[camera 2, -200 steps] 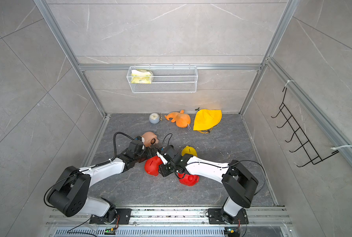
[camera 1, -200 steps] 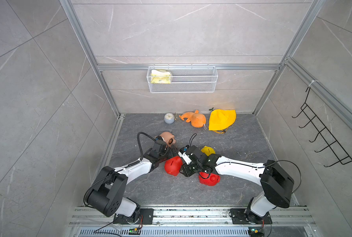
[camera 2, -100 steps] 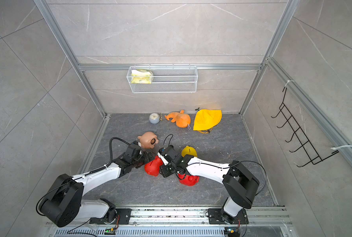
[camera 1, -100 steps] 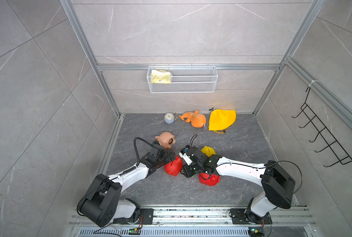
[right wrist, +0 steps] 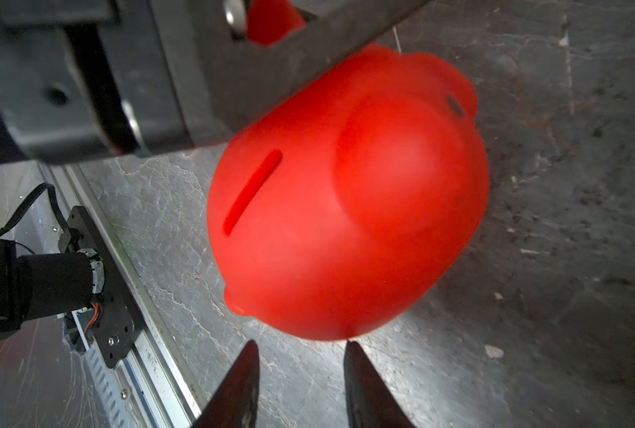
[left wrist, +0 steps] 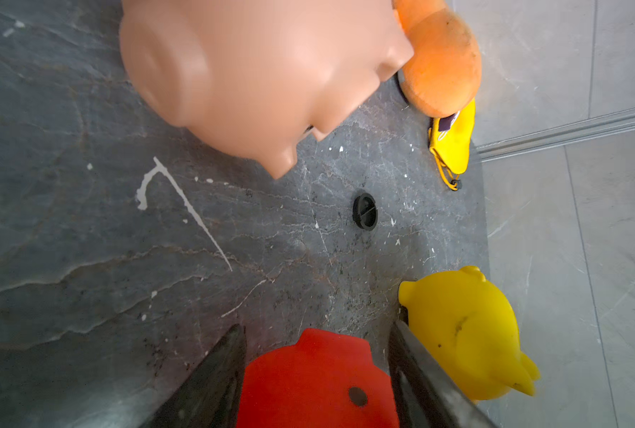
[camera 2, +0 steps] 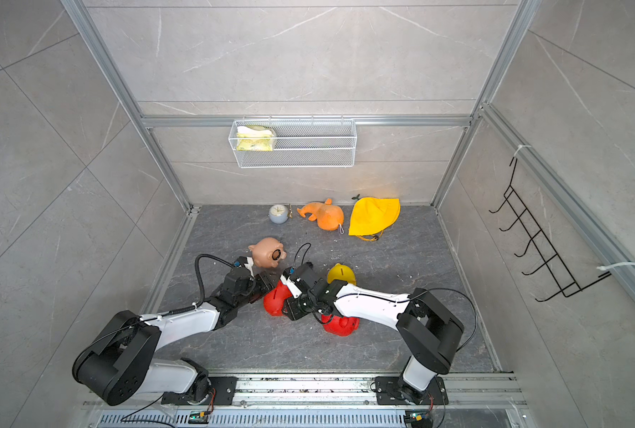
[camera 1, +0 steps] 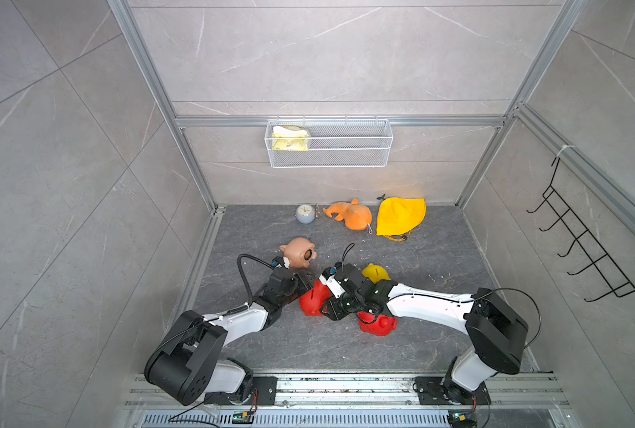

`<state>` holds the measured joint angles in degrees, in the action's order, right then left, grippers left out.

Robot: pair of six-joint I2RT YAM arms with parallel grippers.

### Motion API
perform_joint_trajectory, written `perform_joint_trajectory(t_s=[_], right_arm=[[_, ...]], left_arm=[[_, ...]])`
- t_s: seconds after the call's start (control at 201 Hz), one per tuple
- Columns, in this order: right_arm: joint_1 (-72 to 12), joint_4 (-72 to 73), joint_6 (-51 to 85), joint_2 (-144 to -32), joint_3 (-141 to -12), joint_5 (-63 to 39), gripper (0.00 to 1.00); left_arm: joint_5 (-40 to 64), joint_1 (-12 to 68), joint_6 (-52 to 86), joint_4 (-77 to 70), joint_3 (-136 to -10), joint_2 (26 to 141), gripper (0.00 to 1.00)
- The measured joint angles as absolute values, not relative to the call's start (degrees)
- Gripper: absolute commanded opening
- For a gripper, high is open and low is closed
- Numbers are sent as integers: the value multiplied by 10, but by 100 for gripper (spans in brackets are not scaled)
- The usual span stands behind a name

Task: Open piggy banks
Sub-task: Adjust the piggy bank at the center of the board.

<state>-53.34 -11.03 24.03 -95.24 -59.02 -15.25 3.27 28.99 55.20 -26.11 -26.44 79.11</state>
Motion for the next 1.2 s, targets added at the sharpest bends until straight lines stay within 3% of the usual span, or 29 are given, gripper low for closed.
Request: perform_joint_trajectory(t_s=[0.199,0.483,0.956,1.204], right_arm=[[-538,-113,244,-968,-630,-175,39],[-549,-121,244,-1005,-701,-199,39],[-550,-117,244,-1015,-713,-195,39],[-550,-128,244,-1006,-713,-171,39]], left_arm=[[56,258,540,-352,-221,791,55],[64,206,535,-413,-175,790,69],[81,174,499,-280,-154,747,75],[79,173,475,-160,-200,716,88]])
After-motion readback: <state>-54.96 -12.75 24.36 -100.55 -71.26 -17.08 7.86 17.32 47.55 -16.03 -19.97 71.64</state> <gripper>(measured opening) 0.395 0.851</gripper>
